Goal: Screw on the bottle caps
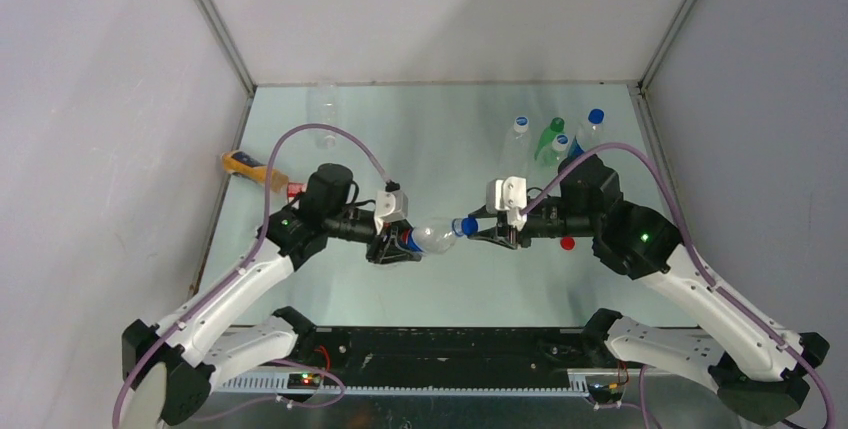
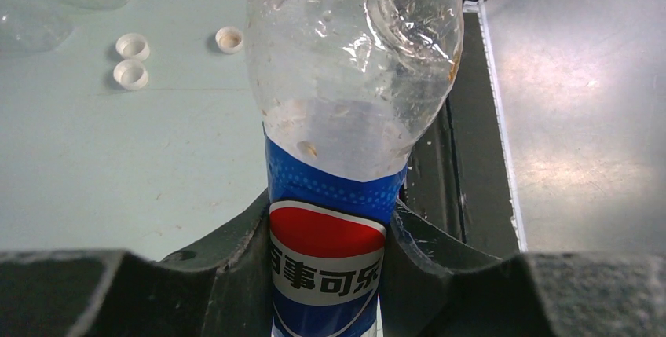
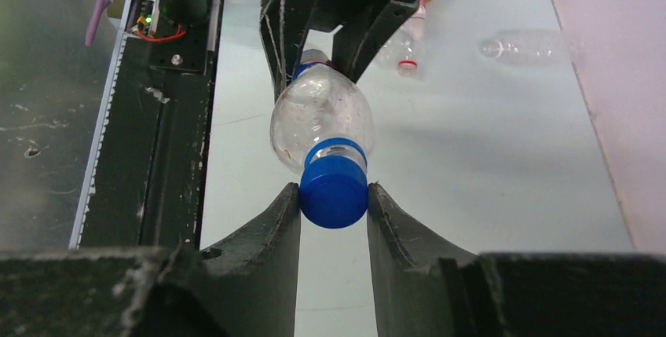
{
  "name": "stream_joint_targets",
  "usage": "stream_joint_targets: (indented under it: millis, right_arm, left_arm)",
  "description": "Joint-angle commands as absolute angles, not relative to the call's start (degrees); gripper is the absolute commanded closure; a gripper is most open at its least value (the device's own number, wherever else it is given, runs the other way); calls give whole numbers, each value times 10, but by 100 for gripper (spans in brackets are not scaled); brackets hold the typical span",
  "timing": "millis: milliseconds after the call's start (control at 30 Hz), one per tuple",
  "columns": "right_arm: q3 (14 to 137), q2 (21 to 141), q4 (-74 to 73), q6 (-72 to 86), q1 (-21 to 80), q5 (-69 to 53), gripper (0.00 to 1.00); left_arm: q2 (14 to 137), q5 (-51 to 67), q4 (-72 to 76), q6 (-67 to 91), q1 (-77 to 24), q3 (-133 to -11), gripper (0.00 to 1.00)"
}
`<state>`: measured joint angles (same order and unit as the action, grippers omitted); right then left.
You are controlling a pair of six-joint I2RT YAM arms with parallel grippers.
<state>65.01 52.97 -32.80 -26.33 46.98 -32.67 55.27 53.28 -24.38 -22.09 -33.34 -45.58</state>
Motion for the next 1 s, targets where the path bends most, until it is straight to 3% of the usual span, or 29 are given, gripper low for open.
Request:
stream_joint_targets:
  millis: [0,467,667,967]
  right_arm:
    - [668,537,-328,-337,473,-376,87]
    - [653,555,-352,-393,454,-471,87]
    - [653,566,-375,-422,436,-526,93]
    - [653,588,-376,-429,437,-515,94]
  left_arm:
    - [561,570,-235,-230,-345,-492,57]
    - [553,624,-187,-191,-359,-472,59]
    - [568,629,-204,-200,-363,-476,60]
    - [583,611,-196,-196,-372,-498,61]
